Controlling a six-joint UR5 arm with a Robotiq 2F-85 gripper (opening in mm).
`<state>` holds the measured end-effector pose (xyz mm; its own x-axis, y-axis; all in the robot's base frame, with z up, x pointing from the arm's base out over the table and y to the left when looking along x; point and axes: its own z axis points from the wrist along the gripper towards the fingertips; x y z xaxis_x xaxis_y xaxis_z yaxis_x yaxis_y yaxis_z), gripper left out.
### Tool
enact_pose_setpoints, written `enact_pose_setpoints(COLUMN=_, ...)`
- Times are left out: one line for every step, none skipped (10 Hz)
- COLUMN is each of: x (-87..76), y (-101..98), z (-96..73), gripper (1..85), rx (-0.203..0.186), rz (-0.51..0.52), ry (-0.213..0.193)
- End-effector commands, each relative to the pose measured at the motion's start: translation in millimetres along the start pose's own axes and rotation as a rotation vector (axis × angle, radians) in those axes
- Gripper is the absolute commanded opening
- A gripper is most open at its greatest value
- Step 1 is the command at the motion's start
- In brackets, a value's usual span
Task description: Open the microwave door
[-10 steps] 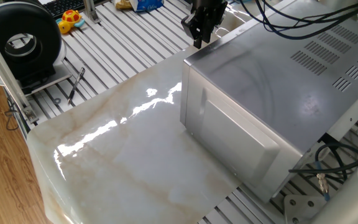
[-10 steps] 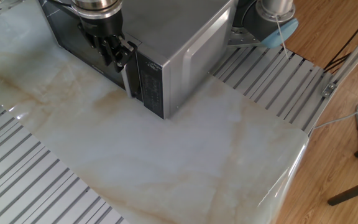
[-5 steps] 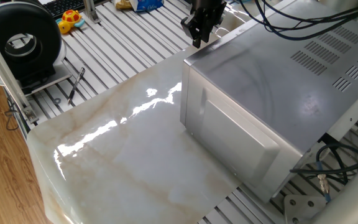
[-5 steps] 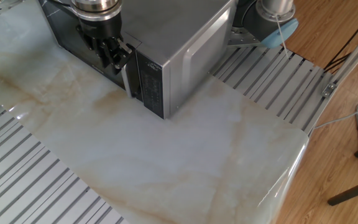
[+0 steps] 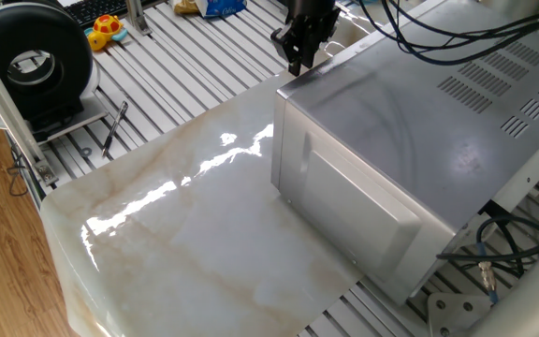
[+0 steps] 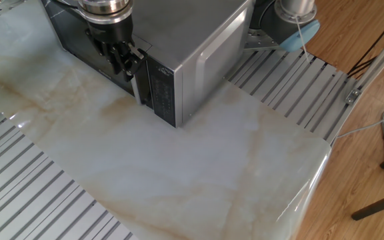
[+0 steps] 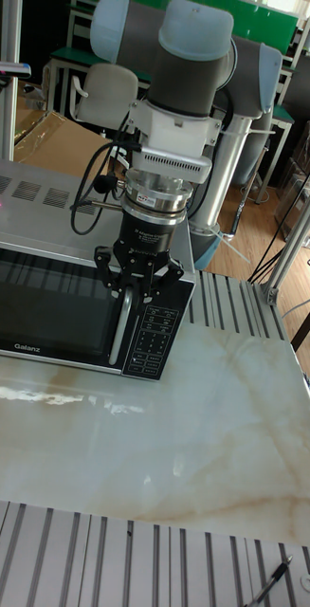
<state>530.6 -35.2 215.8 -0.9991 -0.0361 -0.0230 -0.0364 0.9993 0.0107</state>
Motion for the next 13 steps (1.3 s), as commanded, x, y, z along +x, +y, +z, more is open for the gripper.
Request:
enact_pose_setpoints(x=6.2, y=0.6, z=1.5, gripper=32.7, rx=-0.011, rz=-0.006, ry=0.012)
enact_pose_setpoints(x=7.0, y=2.3, z=2.5, gripper=32.7, rx=-0.021, rz=-0.007, ry=0.012)
enact_pose_setpoints(x=6.3, y=4.9, z=4.1, gripper=32.7, rx=-0.024, rz=-0.002, ry=0.010)
enact_pose_setpoints(x=6.4, y=4.7, z=5.2, gripper=32.7, rx=-0.019, rz=-0.004, ry=0.010)
enact_pose_setpoints(x=6.4, y=4.0, z=6.1, gripper=32.7, rx=-0.019, rz=-0.007, ry=0.009)
enact_pose_setpoints(x=7.0, y=3.8, z=6.8, gripper=32.7, rx=-0.019, rz=-0.010, ry=0.010)
enact_pose_setpoints(x=7.8, y=3.8, z=6.8, gripper=32.7, rx=-0.019, rz=-0.012, ry=0.013)
enact_pose_setpoints(x=8.8, y=3.7, z=6.9, gripper=32.7, rx=-0.019, rz=-0.013, ry=0.016)
enact_pose_setpoints(x=9.9, y=3.8, z=7.0, gripper=32.7, rx=-0.022, rz=-0.016, ry=0.018)
enact_pose_setpoints(x=10.5, y=3.6, z=8.2, gripper=32.7, rx=-0.027, rz=-0.022, ry=0.015)
enact_pose_setpoints(x=10.3, y=3.7, z=9.3, gripper=32.7, rx=-0.031, rz=-0.027, ry=0.008)
enact_pose_setpoints(x=10.2, y=3.9, z=9.7, gripper=32.7, rx=-0.031, rz=-0.027, ry=0.008)
enact_pose_setpoints(x=9.6, y=4.2, z=10.6, gripper=32.3, rx=-0.031, rz=-0.027, ry=0.007)
